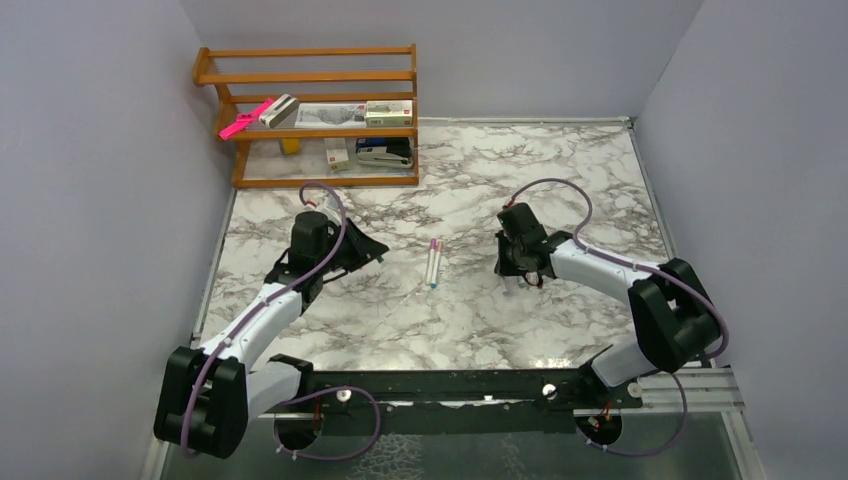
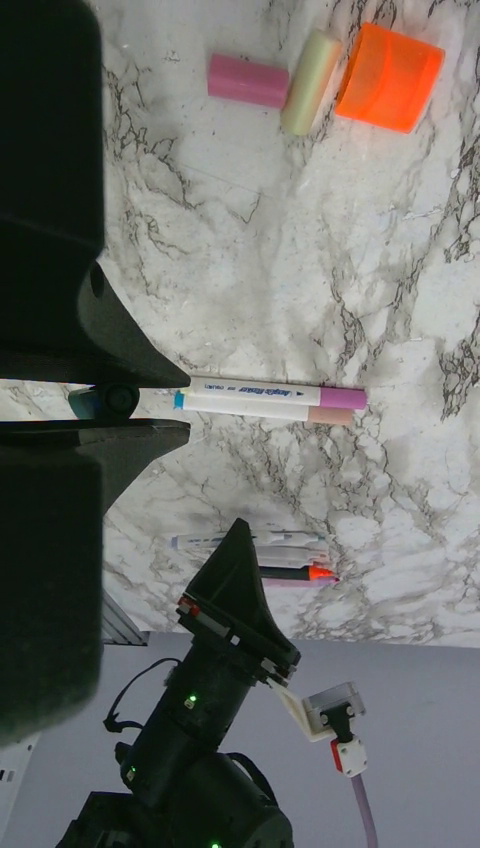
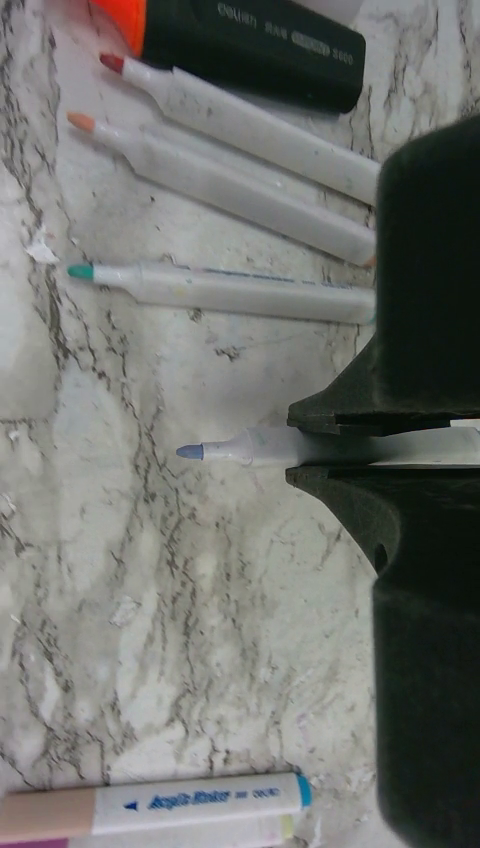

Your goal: Open the pen caps

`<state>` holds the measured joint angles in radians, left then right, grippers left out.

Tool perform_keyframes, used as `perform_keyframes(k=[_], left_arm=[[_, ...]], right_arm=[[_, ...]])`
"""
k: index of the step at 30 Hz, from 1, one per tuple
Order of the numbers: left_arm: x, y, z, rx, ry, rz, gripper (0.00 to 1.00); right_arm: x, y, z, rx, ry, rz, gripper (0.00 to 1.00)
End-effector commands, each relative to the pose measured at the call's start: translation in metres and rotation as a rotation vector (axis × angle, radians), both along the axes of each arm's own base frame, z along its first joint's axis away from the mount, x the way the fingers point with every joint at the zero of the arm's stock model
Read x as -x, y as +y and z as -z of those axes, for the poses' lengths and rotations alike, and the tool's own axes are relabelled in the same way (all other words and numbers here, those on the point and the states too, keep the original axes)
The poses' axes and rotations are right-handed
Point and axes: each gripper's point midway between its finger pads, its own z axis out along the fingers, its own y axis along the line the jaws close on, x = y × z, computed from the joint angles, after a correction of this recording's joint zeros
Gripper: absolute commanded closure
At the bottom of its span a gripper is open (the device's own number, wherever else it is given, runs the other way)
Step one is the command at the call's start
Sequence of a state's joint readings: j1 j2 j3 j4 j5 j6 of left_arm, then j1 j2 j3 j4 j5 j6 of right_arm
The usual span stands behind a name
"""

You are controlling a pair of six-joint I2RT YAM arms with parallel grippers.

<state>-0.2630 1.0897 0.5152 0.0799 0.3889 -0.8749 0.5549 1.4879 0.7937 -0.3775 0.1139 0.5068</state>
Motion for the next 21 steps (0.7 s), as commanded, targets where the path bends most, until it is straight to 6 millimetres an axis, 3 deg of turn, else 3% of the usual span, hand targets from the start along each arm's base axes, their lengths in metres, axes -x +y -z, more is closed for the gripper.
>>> perform_keyframes(k=[1, 12, 16, 21], left_arm=[[0.003, 0.003, -0.003, -0.008, -0.022, 0.009, 0.98], [0.005, 0.004, -0.002, -0.013, -0.019, 0.009, 0.98], [0.005, 0.004, -0.001, -0.014, -0.017, 0.008, 0.98], [0.001, 0.003, -0.001, -0.044, -0.005, 0.033, 0.97]], right_arm=[[-0.024, -0.02, -0.003, 0.083, -0.044, 0.053, 0.99], [-0.04, -0.042, 0.006, 0.146, -0.04, 0.096, 0.96], [-0.041, -0.043, 0.004, 0.145, -0.043, 0.095, 0.8], [-0.043, -0.04, -0.007, 0.151, -0.036, 0.064, 0.69]])
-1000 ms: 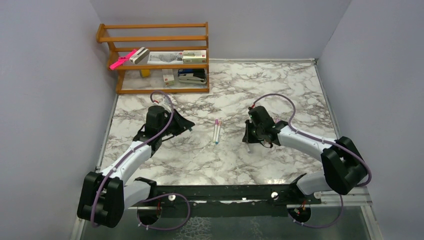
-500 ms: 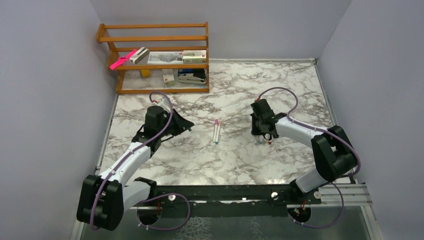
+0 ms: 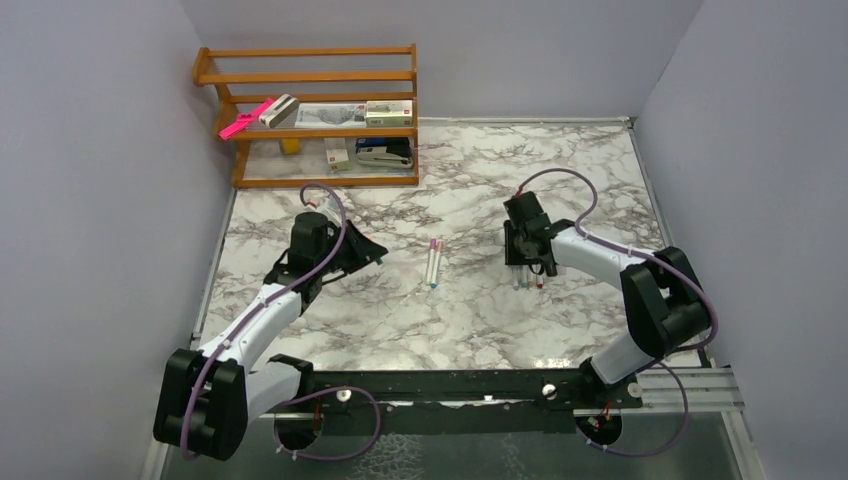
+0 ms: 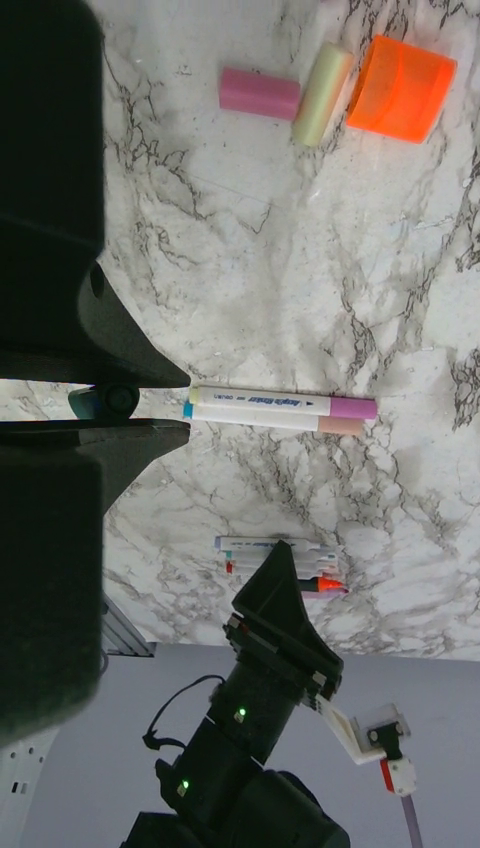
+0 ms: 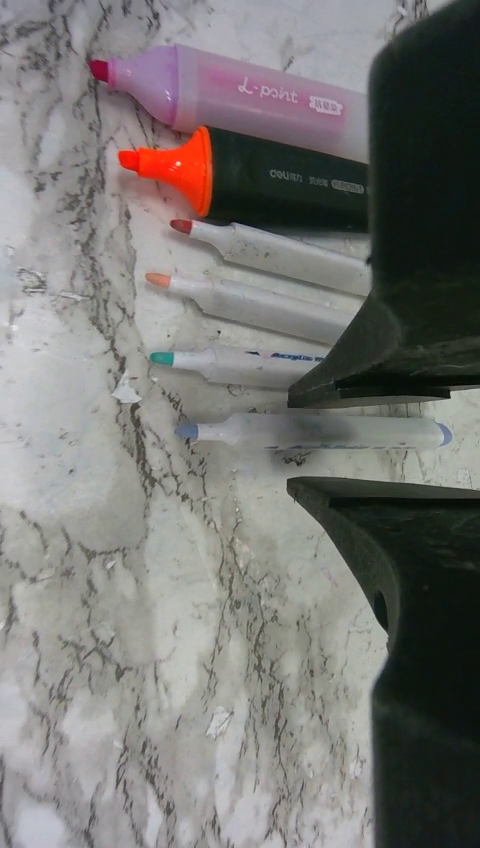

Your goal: Open the pen caps

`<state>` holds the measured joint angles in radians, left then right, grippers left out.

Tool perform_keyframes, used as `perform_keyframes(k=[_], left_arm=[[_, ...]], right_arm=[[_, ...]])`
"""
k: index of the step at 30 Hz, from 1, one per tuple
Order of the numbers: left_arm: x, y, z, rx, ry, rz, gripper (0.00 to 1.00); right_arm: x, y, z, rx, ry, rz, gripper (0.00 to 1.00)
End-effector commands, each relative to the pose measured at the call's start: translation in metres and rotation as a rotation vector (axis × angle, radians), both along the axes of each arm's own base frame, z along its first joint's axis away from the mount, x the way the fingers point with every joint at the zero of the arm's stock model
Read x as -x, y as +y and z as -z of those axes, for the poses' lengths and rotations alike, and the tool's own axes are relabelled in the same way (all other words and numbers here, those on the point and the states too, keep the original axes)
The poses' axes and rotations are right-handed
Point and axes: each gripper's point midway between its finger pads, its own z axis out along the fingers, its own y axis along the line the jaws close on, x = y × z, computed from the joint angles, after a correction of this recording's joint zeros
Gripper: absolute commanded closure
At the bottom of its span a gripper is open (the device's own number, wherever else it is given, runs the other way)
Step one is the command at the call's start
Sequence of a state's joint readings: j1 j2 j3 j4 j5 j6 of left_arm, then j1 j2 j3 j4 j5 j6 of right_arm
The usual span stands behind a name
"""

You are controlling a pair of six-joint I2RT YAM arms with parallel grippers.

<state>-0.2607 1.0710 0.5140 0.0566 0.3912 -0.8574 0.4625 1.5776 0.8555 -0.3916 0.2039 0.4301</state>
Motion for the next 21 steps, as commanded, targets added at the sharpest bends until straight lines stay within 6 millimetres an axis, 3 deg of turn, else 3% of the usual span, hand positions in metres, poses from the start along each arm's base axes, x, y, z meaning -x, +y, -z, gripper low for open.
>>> perform_keyframes(k=[1, 13, 21], left_arm=[[-0.003, 0.002, -0.002, -0.036, -0.007, 0.021, 0.98], [-0.001, 0.015, 0.013, -0.095, 0.021, -0.017, 0.97], [-0.008, 0.03, 0.032, -0.146, 0.069, -0.046, 0.96]], right_arm=[[-0.014, -0.002, -0.02, 0.022, -0.039, -0.009, 0.66], [0.011, 0.01, -0.062, -0.143, -0.142, -0.067, 0.62], [0.026, 0.021, -0.068, -0.224, -0.137, -0.124, 0.62]])
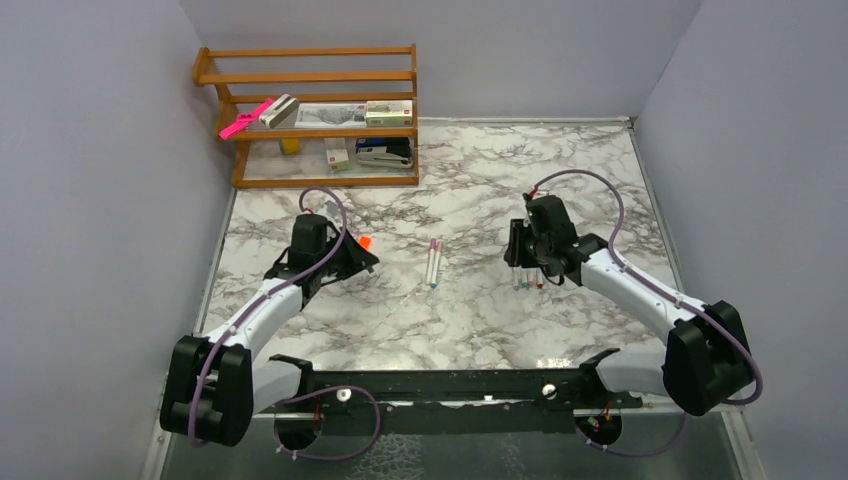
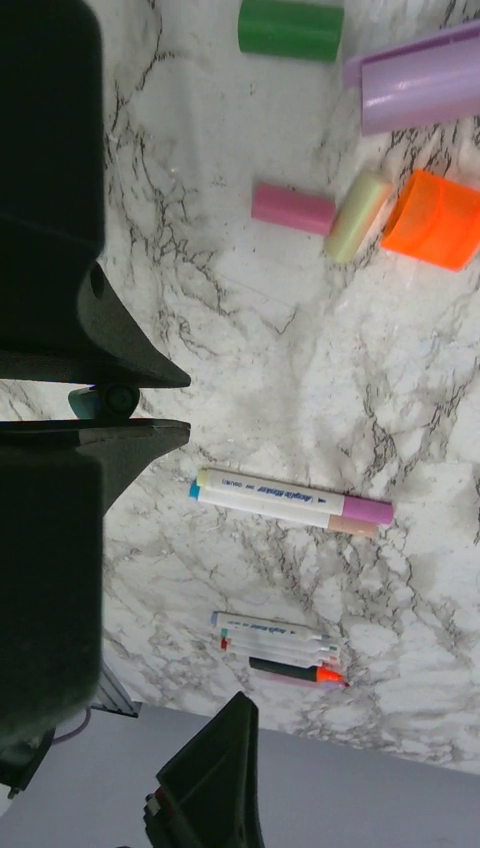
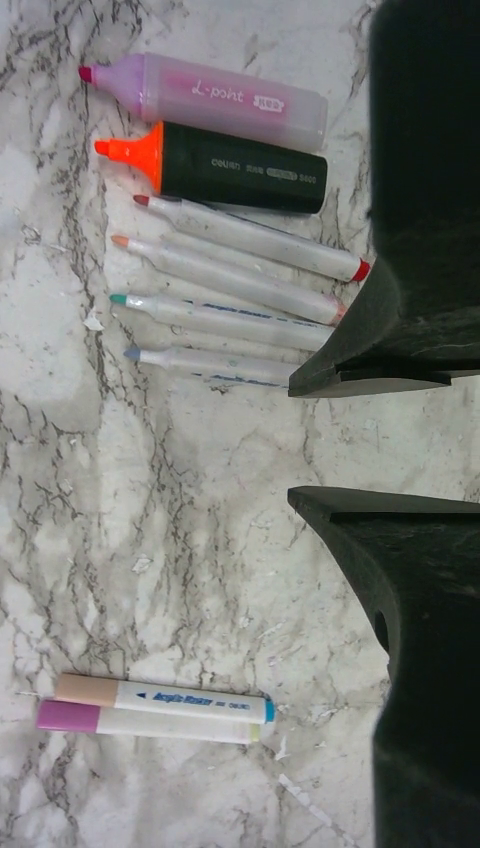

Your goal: Open the pen caps

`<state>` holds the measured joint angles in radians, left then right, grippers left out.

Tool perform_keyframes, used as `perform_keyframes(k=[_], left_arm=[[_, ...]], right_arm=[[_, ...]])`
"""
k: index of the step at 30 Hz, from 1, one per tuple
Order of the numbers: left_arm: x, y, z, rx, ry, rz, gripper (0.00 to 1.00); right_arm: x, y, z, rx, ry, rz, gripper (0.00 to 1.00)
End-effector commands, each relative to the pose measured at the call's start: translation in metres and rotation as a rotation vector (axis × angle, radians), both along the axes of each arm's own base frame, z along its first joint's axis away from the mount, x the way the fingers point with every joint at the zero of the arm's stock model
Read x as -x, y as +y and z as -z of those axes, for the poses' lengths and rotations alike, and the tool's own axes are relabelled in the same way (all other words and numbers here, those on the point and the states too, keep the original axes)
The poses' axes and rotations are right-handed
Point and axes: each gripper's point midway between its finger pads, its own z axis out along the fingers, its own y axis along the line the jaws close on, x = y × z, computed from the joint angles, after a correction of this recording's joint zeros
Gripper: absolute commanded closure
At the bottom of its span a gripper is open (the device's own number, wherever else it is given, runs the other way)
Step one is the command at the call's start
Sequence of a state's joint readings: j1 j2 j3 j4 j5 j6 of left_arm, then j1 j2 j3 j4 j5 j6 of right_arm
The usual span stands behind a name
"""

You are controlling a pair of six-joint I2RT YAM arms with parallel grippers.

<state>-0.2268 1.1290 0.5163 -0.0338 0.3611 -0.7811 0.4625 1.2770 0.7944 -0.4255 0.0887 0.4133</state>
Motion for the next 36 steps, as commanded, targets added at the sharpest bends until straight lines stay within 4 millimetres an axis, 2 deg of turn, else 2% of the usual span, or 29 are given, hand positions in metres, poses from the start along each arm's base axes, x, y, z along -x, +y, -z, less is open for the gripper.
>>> perform_keyframes(k=[1, 9, 14, 18, 23, 25, 33, 36], left_arm=[[-0.012, 0.014, -0.002, -0.054, -0.027, -0.029, 0.96], [-0.021, 0.038, 0.006, -0.138, -0.006, -0.092, 0.94], [-0.026, 0.05, 0.019, -0.201, 0.04, -0.135, 0.94], [-0.027, 0.057, 0.033, -0.24, 0.086, -0.161, 0.94], [-0.028, 0.06, 0.039, -0.254, 0.105, -0.173, 0.93], [-0.028, 0.061, 0.039, -0.258, 0.103, -0.178, 0.91], [-0.03, 0.065, 0.033, -0.271, 0.082, -0.198, 0.62], [-0.031, 0.066, 0.03, -0.272, 0.076, -0.202, 0.57]], right_arm=[[0.01, 0.008, 0.001, -0.057, 0.009, -0.052, 0.62], [0.016, 0.014, 0.007, -0.089, 0.026, -0.078, 0.62], [0.017, 0.019, 0.006, -0.111, 0.029, -0.091, 0.62], [0.018, 0.021, 0.006, -0.121, 0.031, -0.099, 0.62], [0.019, 0.021, 0.007, -0.125, 0.034, -0.102, 0.62], [0.019, 0.022, 0.006, -0.129, 0.033, -0.102, 0.62], [0.021, 0.024, 0.008, -0.138, 0.043, -0.11, 0.62], [0.022, 0.025, 0.008, -0.142, 0.045, -0.111, 0.62]])
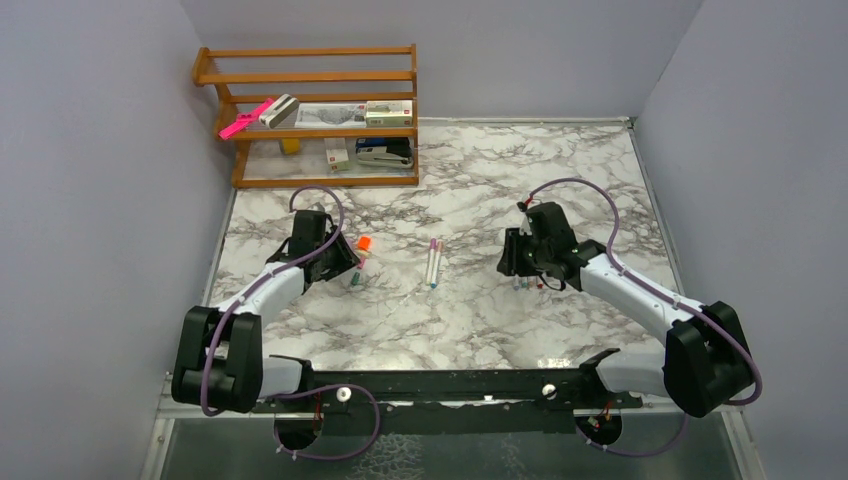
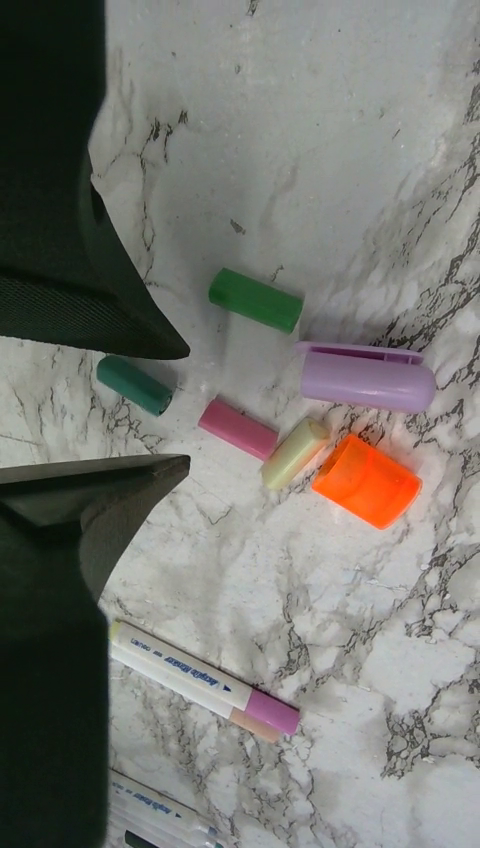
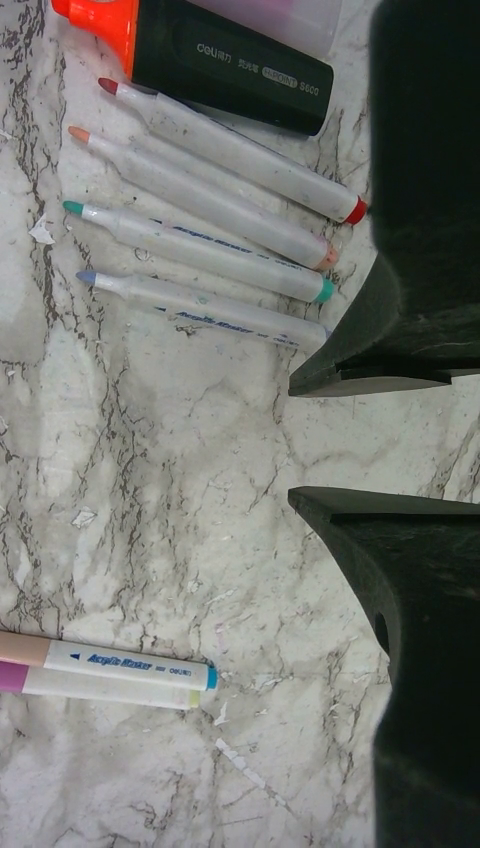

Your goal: Open the pen caps

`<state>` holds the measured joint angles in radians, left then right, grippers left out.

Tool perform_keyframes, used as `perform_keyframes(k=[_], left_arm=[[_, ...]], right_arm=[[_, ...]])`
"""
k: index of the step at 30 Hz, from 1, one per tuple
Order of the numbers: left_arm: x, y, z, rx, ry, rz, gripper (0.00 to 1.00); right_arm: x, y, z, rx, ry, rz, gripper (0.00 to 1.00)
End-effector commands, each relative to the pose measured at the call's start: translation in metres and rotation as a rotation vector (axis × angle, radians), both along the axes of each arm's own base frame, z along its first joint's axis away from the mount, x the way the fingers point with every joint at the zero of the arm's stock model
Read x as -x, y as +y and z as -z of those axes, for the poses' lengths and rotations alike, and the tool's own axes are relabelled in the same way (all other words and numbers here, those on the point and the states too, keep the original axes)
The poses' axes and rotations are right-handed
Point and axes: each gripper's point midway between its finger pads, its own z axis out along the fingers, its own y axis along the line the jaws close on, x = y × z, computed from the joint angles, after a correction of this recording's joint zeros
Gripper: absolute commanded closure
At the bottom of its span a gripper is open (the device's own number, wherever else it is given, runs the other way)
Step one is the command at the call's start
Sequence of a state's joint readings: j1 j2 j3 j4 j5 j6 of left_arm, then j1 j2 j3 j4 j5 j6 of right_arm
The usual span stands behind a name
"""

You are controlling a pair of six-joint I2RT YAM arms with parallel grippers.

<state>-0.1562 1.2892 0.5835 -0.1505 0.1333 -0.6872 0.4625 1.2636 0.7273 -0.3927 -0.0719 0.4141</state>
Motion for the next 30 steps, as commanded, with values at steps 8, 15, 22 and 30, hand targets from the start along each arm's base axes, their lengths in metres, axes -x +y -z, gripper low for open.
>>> perform_keyframes(k=[8, 15, 22, 30], left_arm=[[-0.016, 0.0, -0.044, 0.015, -0.121, -0.005, 0.49], [-0.011, -0.015, -0.07, 0.098, -0.179, 0.051, 0.26], [-0.002, -0.027, -0.08, 0.164, -0.197, 0.101, 0.09], [0.005, -0.033, -0.081, 0.204, -0.2, 0.124, 0.01]], right_arm=[[-0.001, 0.012, -0.011, -0.077, -0.025, -0.029, 0.61], [0.002, 0.025, -0.014, -0.137, -0.012, -0.07, 0.57], [0.006, 0.042, -0.014, -0.181, 0.01, -0.113, 0.56], [0.011, 0.081, -0.005, -0.15, 0.05, -0.159, 0.56]])
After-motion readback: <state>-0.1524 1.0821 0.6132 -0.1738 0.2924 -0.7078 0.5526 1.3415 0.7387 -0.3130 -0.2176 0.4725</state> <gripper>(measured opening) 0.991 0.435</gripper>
